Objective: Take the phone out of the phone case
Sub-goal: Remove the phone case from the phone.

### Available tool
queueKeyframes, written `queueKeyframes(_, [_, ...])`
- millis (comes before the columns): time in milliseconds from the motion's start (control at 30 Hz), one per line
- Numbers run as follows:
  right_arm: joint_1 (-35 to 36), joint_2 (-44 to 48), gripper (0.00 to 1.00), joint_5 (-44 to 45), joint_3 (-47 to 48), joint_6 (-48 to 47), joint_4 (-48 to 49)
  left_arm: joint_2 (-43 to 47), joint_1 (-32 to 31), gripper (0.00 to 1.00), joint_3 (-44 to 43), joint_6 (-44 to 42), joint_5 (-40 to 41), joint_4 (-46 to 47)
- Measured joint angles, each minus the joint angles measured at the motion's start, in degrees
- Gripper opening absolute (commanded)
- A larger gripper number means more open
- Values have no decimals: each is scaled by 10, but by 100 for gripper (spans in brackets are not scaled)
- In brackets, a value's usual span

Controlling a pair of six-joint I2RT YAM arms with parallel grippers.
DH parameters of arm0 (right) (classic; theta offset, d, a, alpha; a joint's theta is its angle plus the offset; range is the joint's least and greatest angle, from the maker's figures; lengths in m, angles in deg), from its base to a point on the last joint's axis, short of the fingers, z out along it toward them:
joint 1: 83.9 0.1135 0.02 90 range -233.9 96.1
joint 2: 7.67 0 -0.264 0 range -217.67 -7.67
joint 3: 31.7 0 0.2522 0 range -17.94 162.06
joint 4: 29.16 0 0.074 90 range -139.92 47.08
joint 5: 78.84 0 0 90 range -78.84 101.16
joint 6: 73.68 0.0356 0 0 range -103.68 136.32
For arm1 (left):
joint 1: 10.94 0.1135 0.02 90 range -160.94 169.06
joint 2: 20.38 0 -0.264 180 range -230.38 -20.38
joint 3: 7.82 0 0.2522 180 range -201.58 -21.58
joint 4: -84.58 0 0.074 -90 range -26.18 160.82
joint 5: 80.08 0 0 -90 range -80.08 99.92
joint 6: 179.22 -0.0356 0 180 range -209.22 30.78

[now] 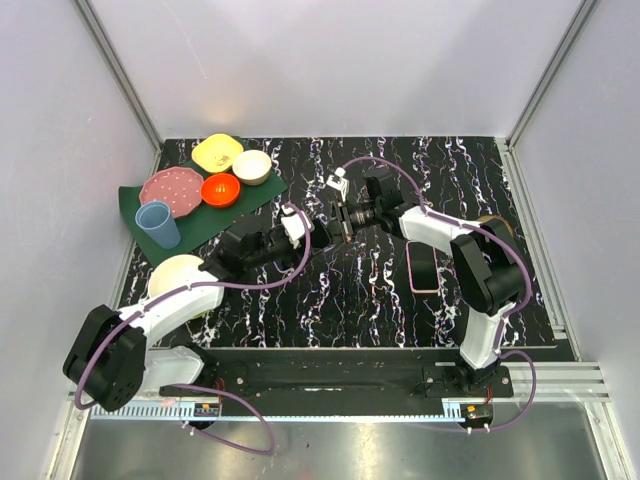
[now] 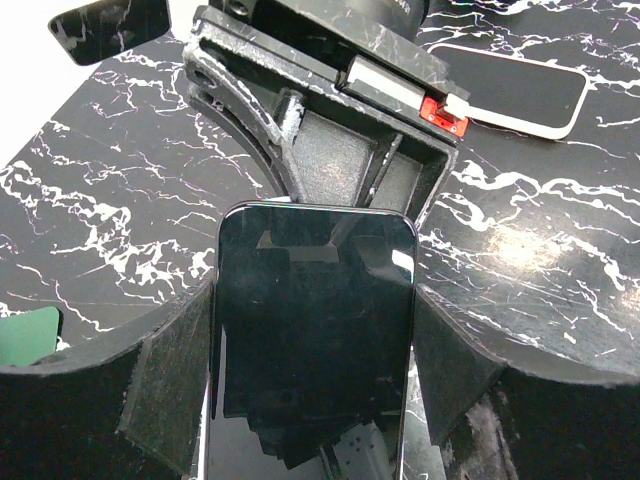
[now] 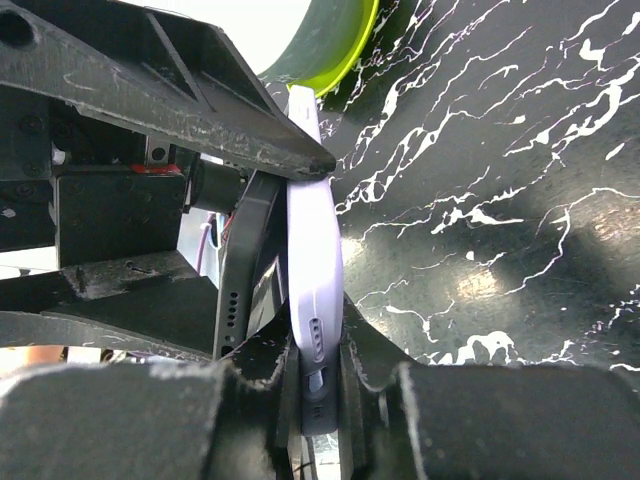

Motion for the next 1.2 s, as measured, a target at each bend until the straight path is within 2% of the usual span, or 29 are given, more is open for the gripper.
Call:
queueKeyframes(533, [-14,13,0,36,12,-23,4,-5,-10,0,0,59,66,40])
queueKeyframes(967, [-29,-7,0,-4,30,21,10,-4,-11,0,32,73,64,119])
queueKeyframes(1200, [-50,-40,0,17,32,27,-9,23,-8,0,51,72,61,152])
